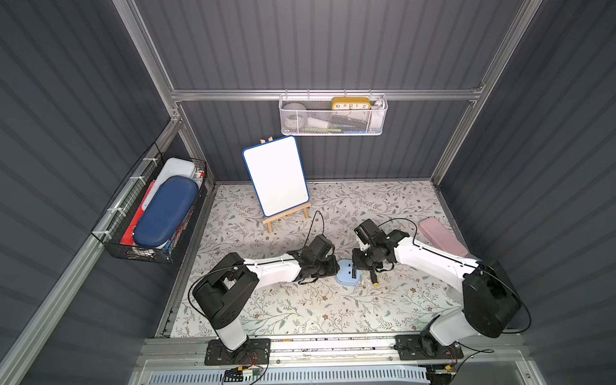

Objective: Remove the battery from the alarm
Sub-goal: Remove the cover from the alarm.

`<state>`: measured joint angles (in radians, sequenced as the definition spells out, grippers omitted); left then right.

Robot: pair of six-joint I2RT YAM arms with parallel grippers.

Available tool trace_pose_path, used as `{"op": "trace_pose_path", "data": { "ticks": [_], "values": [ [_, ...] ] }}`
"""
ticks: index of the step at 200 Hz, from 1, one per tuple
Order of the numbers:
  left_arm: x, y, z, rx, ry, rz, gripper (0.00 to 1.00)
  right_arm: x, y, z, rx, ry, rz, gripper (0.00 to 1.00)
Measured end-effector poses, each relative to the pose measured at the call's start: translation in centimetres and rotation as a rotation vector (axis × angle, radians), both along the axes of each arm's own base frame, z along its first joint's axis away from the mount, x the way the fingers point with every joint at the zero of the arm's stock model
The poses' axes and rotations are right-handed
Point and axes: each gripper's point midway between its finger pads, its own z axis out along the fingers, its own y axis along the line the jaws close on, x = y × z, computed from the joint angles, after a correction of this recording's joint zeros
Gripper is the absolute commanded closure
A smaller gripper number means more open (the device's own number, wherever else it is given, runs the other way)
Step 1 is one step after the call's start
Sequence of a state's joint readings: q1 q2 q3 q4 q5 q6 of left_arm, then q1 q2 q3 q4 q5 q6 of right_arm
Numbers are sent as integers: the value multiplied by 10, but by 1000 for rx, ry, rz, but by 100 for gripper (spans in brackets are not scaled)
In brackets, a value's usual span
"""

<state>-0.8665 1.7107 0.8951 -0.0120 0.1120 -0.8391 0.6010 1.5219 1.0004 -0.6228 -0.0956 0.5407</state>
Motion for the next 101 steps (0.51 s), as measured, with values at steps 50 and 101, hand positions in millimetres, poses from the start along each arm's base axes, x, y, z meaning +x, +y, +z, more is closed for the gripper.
{"op": "trace_pose_path", "data": {
  "ticks": [50,101],
  "values": [
    [0,0,0,6,4,0,74,19,-33,7,-36,-39,-95,93],
    [3,-2,1,19,5,-8,74,50,-115,-7,-109,-40,-347,92]
  ]
}}
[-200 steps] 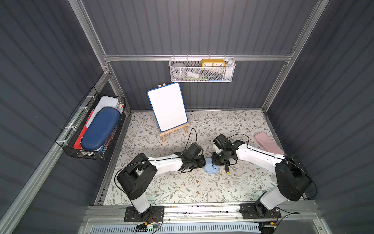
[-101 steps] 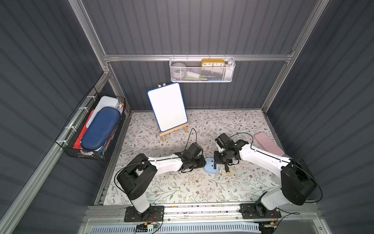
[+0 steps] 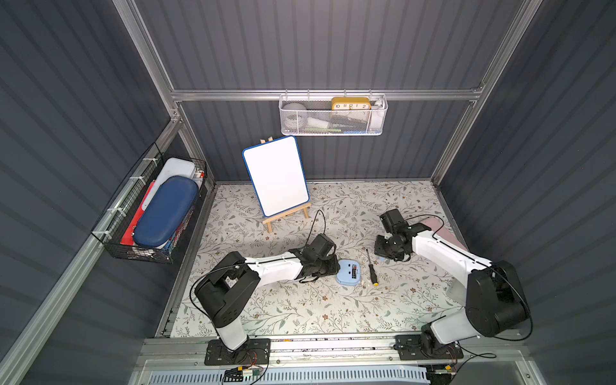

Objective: Remove the battery from the alarm
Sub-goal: Remove the cover from the alarm.

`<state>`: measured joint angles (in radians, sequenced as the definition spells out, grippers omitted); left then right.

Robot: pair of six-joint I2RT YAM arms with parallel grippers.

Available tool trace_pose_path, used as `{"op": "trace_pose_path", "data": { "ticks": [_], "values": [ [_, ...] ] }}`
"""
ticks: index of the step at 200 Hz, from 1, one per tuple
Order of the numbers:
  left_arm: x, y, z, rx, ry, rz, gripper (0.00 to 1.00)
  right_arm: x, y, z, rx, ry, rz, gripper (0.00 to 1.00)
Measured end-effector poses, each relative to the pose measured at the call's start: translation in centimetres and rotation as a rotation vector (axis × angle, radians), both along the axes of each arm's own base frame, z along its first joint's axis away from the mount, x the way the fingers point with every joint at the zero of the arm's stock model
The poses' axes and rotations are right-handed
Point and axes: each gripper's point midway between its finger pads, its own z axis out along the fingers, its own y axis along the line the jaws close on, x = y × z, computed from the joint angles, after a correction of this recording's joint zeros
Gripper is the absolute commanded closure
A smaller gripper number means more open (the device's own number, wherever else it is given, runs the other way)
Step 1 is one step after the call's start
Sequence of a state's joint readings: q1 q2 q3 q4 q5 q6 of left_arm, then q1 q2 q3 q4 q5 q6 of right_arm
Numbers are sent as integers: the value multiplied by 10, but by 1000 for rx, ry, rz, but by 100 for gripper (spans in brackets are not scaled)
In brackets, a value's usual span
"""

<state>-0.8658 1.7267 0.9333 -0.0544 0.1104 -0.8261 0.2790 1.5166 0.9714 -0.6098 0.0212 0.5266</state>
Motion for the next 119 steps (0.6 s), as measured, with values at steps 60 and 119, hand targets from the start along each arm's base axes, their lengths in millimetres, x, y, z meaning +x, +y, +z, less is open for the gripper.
{"op": "trace_pose_path", "data": {
  "ticks": [60,119],
  "values": [
    [4,5,0,2,-6,6,74,4,-31,-29,-21,68,-93,88],
    [4,10,0,2,-10,11,73,-1,-34,-48,-18,123,-104,75]
  ]
}}
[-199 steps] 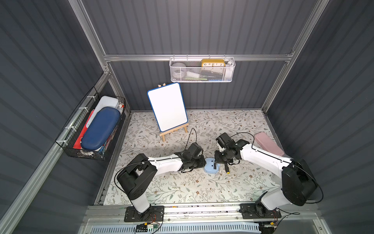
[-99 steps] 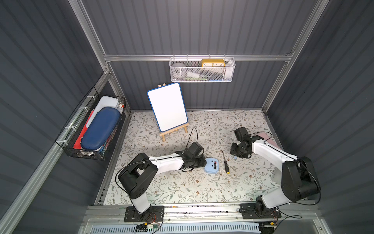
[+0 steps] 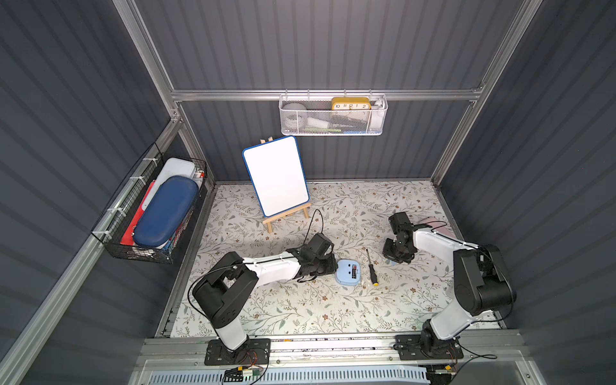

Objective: Remove the battery from the alarm
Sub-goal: Remove the cover from the alarm, then adjust the alarm at the center of the board.

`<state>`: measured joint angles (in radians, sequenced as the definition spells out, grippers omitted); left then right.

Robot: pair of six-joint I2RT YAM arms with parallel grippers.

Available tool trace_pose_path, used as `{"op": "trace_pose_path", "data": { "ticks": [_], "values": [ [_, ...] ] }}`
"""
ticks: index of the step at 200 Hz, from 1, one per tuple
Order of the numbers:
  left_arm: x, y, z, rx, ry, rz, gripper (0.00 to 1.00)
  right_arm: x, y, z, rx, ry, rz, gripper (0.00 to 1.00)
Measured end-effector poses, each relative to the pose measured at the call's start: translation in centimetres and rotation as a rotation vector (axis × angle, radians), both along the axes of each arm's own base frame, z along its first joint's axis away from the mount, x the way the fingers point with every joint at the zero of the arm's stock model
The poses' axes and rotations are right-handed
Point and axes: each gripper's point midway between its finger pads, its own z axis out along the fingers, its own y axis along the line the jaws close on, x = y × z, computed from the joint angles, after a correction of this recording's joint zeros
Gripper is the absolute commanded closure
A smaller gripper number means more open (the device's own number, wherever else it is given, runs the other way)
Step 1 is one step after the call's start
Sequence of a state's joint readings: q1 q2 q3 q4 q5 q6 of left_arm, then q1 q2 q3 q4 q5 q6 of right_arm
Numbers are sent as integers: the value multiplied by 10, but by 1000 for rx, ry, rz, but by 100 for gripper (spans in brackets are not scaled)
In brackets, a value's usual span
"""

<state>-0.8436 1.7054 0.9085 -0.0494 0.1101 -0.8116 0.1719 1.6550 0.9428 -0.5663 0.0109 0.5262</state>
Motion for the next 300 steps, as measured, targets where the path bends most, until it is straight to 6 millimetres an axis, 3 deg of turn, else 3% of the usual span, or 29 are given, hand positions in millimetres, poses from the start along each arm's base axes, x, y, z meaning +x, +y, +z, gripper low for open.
{"op": "trace_pose_path", "data": {
  "ticks": [12,32,42,57,69,84,125,163,187,226,263,300],
  "values": [
    [-1,4,-1,16,2,7,73,-1,1,0,5,1,7,74],
    [-17,28,-25,110,62,22,72,-1,3,8,21,-21,14,76],
    [-17,34,-21,119,58,31,72,1,6,16,37,-47,23,77],
    [-26,43,-19,134,67,26,78,5,14,29,56,-82,44,84],
    [-35,49,-20,144,77,8,93,11,25,37,70,-102,82,92],
    [-49,53,-23,156,97,-15,97,23,44,45,86,-120,137,95],
    [-83,44,-16,117,133,-101,100,50,109,49,147,-130,296,99],
    [-111,18,-5,30,163,-198,100,50,158,27,184,-72,411,99],
    [-118,2,-11,4,192,-223,100,43,160,13,177,-27,425,99],
    [-114,-6,-28,3,242,-180,100,35,155,5,176,4,426,100],
    [-99,-20,-28,-32,232,-148,100,19,154,-6,188,48,435,100],
    [-84,-18,-27,-39,226,-89,100,13,156,-6,200,44,446,100]
  ]
}}
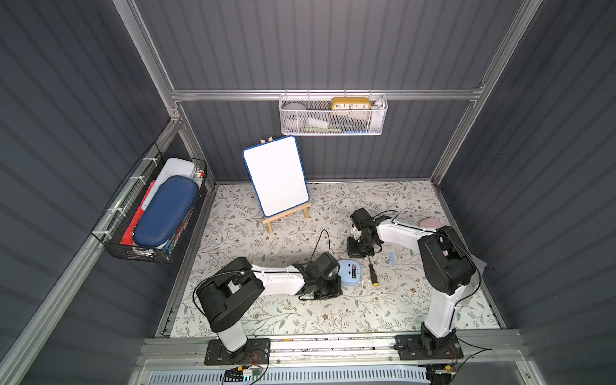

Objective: Remove the battery from the alarm
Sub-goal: Adjust the alarm at the center of the board.

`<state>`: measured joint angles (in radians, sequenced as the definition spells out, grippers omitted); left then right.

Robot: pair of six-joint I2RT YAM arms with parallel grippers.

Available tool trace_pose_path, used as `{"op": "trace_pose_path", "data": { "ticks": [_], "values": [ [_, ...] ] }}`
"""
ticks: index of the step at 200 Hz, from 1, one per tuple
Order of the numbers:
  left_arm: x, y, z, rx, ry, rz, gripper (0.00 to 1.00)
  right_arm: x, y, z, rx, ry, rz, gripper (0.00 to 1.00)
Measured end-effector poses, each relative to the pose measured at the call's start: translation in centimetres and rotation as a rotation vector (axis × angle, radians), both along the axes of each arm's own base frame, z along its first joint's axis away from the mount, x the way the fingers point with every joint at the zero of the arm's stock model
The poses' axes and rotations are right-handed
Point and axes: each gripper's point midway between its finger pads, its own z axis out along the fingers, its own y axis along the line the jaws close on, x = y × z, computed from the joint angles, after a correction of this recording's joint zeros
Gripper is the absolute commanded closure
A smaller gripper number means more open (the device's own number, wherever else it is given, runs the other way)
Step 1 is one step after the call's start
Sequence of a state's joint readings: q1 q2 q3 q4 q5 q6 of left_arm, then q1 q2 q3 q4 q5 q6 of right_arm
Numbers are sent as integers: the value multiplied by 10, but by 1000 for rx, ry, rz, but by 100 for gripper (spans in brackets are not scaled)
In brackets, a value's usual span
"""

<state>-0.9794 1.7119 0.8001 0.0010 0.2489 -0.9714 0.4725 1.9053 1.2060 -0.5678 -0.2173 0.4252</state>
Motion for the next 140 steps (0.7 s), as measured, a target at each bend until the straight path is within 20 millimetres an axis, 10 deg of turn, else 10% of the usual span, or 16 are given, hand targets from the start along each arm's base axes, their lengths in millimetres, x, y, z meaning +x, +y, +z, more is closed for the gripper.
{"op": "trace_pose_path", "data": {
  "ticks": [140],
  "values": [
    [48,26,20,-5,-83,166,100,-38,-17,7,-49,22,11,100]
  ]
}}
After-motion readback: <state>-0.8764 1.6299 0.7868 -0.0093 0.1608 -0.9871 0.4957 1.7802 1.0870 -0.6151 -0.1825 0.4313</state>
